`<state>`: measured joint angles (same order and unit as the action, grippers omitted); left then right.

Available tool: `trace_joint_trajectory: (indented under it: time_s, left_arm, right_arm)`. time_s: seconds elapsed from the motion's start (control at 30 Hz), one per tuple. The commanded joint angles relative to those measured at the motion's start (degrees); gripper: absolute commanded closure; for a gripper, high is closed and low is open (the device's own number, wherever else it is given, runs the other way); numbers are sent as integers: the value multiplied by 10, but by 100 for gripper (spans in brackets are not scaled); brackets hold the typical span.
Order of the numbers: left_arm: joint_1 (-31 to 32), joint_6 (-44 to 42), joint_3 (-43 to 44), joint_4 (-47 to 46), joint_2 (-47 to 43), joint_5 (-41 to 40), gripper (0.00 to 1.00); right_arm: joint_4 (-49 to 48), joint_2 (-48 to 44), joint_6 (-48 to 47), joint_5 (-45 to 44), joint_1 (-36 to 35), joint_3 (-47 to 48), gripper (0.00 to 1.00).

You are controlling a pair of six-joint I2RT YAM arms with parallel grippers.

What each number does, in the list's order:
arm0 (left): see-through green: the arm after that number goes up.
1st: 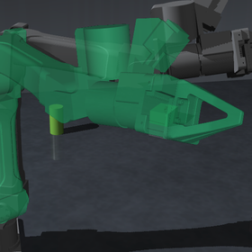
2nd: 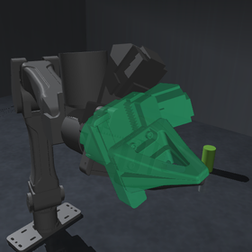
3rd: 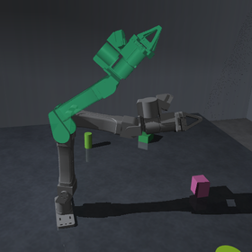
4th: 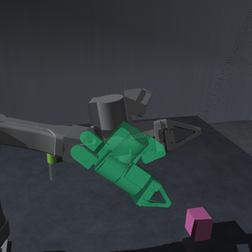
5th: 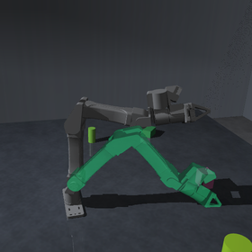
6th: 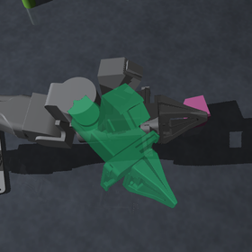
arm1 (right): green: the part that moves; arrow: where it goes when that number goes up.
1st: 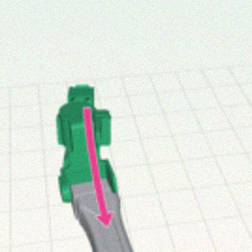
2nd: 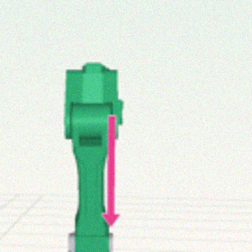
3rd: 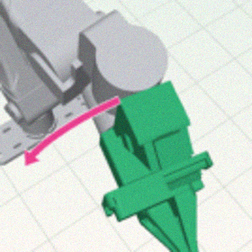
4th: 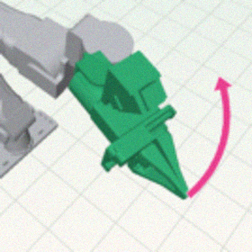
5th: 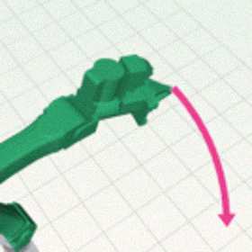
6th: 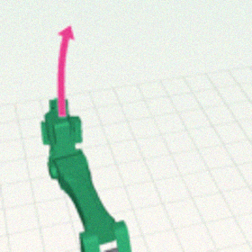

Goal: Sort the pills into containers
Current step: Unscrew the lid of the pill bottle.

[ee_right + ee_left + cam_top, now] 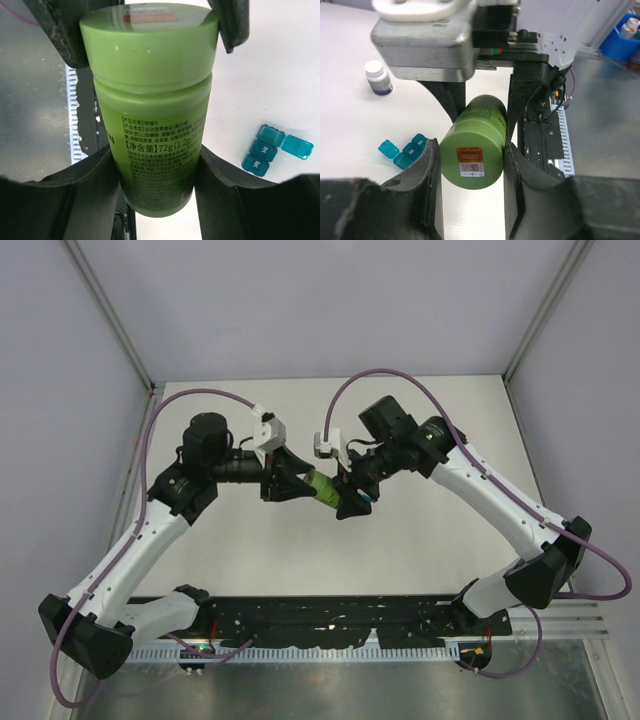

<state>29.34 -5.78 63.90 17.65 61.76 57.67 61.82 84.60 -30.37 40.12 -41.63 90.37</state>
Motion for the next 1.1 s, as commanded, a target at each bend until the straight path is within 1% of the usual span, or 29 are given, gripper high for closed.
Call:
trace_joint_trajectory:
  time_s: [0.0, 0.1, 0.17, 0.3, 0.37, 0.4, 0.43, 0.53, 0.57, 0.6, 0.63, 0.7, 0.77, 0.83, 0.9, 1.0, 1.07]
  left_arm:
    - [3, 145, -8, -67, 7, -65, 100]
    - [2, 225, 11, -38, 21, -140, 100]
    - [-2, 279, 23, -3, 28, -214, 100]
    - [-17, 369, 2, -23, 23, -221, 100]
    - [-23, 387, -11, -43, 18, -204, 100]
    - [-26, 393, -15, -54, 14, -193, 93]
    - [-29, 396, -18, -62, 12, -184, 81]
    - [-42, 380, -21, -82, 8, -137, 37]
    - [-46, 364, -19, -87, 8, -115, 25]
    - [-48, 340, -15, -86, 8, -98, 10]
    - [-49, 314, -5, -74, 9, -80, 1]
    - [-51, 240, 14, -47, 10, -51, 0]
    - [-51, 146, 36, 3, 8, -29, 0]
    - [-50, 34, 49, 46, 0, 15, 0]
    - [-50, -50, 49, 75, -13, 34, 0]
    - [-47, -128, 33, 80, -32, 39, 0]
    - [-45, -145, 35, 93, -32, 48, 1]
  right_arm:
    - [-86, -17, 39, -59, -3, 10, 94]
    - [-126, -20, 66, -128, -3, 2, 95]
    - [-143, -17, 79, -165, -4, -1, 95]
    - [-165, -14, 93, -210, -6, -5, 94]
    - [-166, -14, 94, -214, -6, -7, 95]
    - [-166, -13, 93, -210, -6, -10, 95]
    - [-164, -13, 92, -207, -6, -11, 94]
    - [-154, -15, 77, -179, -6, -14, 95]
    - [-150, -17, 73, -170, -6, -15, 95]
    - [-142, -18, 67, -150, -5, -15, 94]
    - [-137, -19, 63, -138, -6, -15, 94]
    - [-121, -18, 50, -103, -6, -14, 94]
    - [-103, -19, 37, -69, -6, -12, 94]
    - [-82, -18, 23, -25, -6, -8, 94]
    - [-58, -15, 7, 5, -6, -4, 94]
    - [-19, -6, -20, 37, -6, 5, 95]
    - [-3, 1, -28, 54, -7, 10, 94]
